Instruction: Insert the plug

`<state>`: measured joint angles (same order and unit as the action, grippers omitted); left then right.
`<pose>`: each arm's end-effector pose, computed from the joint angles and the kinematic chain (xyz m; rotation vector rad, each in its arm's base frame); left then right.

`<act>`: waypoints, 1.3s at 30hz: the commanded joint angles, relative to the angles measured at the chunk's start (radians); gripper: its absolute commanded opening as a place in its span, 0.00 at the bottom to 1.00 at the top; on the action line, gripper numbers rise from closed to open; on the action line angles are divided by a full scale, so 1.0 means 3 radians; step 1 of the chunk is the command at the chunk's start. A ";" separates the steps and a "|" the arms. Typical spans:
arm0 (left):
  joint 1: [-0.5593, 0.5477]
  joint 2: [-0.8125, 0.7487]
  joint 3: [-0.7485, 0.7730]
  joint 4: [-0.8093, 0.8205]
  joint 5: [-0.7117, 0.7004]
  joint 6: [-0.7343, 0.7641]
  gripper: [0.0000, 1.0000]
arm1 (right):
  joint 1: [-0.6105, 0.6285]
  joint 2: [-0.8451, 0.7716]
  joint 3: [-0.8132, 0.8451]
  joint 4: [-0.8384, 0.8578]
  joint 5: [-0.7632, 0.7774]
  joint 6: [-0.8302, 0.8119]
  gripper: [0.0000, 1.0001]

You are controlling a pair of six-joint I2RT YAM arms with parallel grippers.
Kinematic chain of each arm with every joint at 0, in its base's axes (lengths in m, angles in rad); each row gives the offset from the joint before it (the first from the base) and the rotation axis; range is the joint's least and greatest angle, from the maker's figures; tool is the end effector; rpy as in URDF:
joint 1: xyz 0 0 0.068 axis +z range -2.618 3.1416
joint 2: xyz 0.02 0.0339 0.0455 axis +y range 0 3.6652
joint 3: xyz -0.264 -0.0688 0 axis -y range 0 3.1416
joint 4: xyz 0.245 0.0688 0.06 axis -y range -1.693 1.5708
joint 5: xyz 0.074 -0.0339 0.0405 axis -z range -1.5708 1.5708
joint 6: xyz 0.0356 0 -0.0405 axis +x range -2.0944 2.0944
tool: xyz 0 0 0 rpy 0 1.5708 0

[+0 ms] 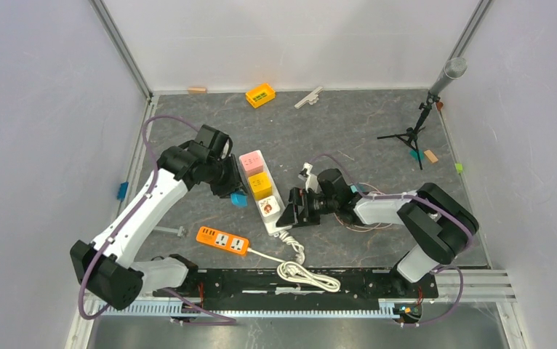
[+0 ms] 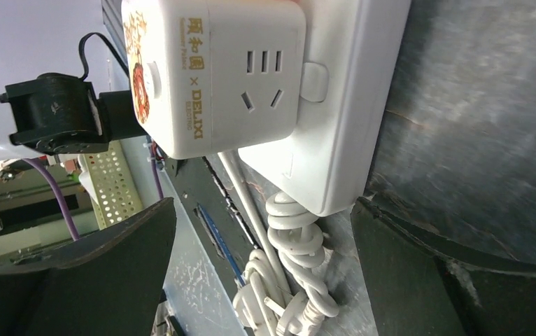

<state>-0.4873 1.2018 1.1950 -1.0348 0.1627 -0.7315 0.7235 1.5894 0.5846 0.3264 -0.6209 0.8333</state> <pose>0.1964 -0.1106 0.3239 -0.2732 2.7221 -0.6070 0.2015 0.2056 0.1382 -0.2499 2.5581 1.4337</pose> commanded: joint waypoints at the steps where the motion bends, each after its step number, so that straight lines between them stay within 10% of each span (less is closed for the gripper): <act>1: 0.0036 0.0231 0.0296 -0.0345 0.0064 0.0336 0.02 | 0.0153 0.0137 0.0216 0.0542 -0.0113 0.0209 0.98; 39: 0.0049 0.1907 0.1365 -0.0396 -0.0399 -0.0201 0.02 | -0.0379 -0.0997 0.0015 -0.1256 0.0366 -0.0790 0.98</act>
<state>-0.4770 1.7420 1.5600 -1.1507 0.0532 -0.7353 0.6140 1.3224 0.6010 -0.0441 -0.5201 0.6216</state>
